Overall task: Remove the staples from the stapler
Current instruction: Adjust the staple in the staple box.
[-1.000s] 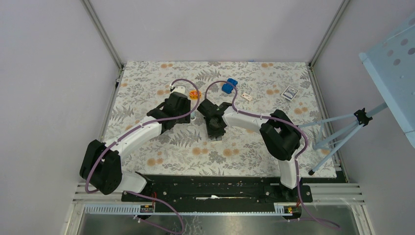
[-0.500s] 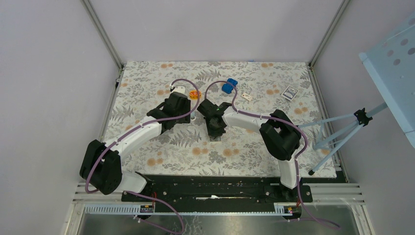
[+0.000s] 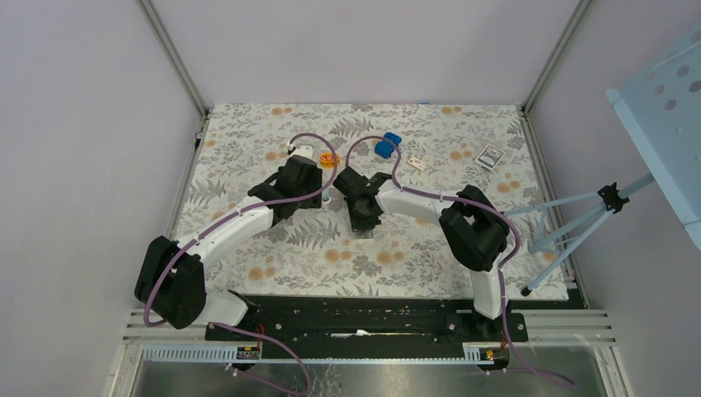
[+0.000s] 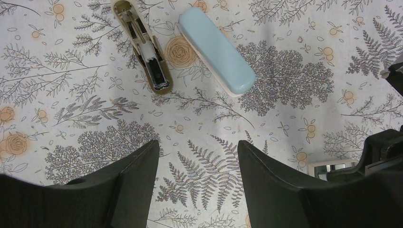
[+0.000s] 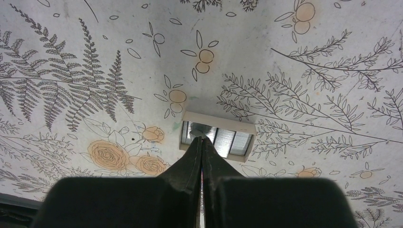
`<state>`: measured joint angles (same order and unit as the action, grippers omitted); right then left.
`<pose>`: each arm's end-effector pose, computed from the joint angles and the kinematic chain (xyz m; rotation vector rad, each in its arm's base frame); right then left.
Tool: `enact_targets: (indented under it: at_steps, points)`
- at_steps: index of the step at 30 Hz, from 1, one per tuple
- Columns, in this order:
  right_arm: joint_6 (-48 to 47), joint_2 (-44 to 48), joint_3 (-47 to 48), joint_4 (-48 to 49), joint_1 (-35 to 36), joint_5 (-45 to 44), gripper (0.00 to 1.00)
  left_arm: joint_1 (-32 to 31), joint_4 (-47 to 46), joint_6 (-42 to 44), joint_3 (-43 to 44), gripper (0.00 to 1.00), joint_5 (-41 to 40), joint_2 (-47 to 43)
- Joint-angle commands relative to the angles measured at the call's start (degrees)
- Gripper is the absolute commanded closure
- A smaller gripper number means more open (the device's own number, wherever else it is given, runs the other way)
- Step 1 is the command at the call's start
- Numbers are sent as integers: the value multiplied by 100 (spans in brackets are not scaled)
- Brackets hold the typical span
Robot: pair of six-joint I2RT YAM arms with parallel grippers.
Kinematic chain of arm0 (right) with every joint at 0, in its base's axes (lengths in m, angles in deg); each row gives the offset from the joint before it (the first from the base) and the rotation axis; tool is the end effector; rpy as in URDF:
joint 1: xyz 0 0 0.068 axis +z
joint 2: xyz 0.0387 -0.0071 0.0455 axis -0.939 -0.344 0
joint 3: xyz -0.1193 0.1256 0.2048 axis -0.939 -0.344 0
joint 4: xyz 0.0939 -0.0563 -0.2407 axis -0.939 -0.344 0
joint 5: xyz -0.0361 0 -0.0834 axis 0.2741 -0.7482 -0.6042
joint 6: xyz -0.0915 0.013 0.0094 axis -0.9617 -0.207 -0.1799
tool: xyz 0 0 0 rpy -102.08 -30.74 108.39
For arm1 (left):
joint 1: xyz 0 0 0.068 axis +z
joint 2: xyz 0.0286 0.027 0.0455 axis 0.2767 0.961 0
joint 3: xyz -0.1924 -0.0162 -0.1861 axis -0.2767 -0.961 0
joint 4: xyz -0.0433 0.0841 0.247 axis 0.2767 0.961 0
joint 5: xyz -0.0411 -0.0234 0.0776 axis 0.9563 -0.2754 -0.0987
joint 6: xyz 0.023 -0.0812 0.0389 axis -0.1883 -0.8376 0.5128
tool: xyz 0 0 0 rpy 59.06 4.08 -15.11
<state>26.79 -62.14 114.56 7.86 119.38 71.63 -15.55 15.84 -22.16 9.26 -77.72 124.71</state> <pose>0.2859 0.3228 0.1259 -0.3617 2.7418 0.2778 0.2911 -0.1475 0.2083 0.0785 2.3346 -0.0566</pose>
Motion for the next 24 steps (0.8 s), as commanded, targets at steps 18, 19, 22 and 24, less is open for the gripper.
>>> enact_targets:
  at_steps: [18, 19, 22, 24]
  points:
    - [-16, 551, 72, 106, 33, -185, 100, -29, -216, 79, 82, 34, -112, -182]
    - [-15, 559, 77, 87, 31, -195, 100, -29, -213, 80, 86, 34, -114, -183]
    - [-7, 597, 63, 84, 26, -236, 100, -29, -214, 76, 87, 34, -118, -183]
    - [-7, 604, 49, 86, 20, -263, 100, -29, -214, 80, 87, 34, -120, -183]
